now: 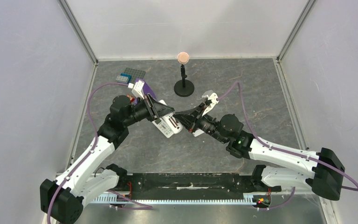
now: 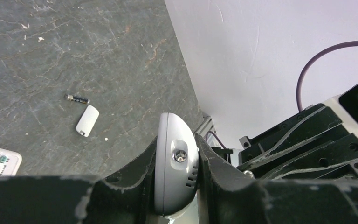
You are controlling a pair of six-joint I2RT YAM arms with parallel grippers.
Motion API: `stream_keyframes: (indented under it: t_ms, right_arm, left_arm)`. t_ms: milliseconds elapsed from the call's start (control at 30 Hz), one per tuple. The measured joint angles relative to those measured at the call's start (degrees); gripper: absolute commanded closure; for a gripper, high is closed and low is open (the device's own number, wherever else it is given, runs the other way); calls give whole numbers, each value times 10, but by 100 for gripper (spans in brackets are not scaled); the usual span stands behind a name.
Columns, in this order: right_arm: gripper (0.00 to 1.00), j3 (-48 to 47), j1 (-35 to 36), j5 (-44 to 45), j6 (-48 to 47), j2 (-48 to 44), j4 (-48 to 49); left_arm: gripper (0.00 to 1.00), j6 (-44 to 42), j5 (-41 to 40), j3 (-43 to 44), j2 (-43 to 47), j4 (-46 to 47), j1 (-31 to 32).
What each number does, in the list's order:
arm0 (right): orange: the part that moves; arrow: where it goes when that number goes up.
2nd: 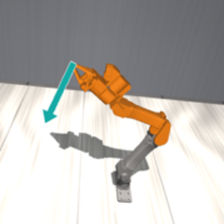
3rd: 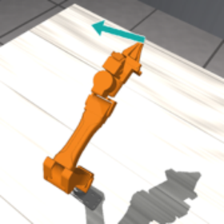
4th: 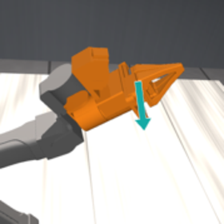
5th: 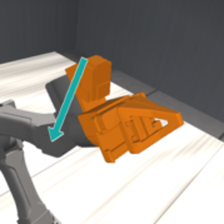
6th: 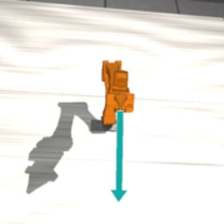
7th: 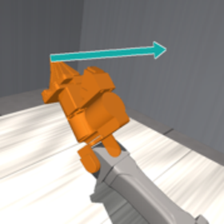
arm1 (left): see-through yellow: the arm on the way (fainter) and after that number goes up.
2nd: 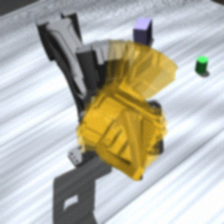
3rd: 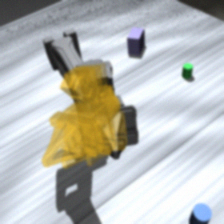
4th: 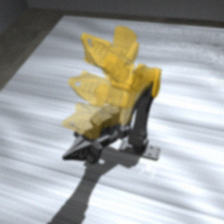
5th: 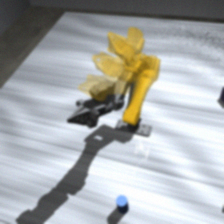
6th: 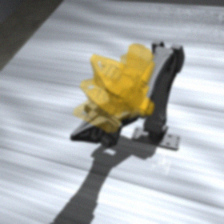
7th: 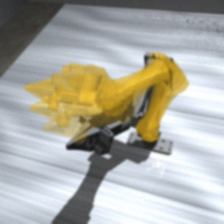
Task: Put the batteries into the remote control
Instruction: Load the battery into the remote control.
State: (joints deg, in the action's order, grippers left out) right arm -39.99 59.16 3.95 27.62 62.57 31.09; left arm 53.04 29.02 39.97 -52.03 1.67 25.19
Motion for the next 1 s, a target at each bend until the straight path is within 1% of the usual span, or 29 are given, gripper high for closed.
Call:
stream_keyframes:
  t_ms: [167,467,1000]
  right_arm:
    - [100,0,6,6,-23,9,7]
    - [100,2,7,15,-53,24,23]
    - [100,20,9,5,-64,28,44]
  left_arm:
    - [98,18,16,12,-16,-4,0]
    - [98,22,25,30,-26,-42,0]
    - [98,42,24,47,-30,-75,0]
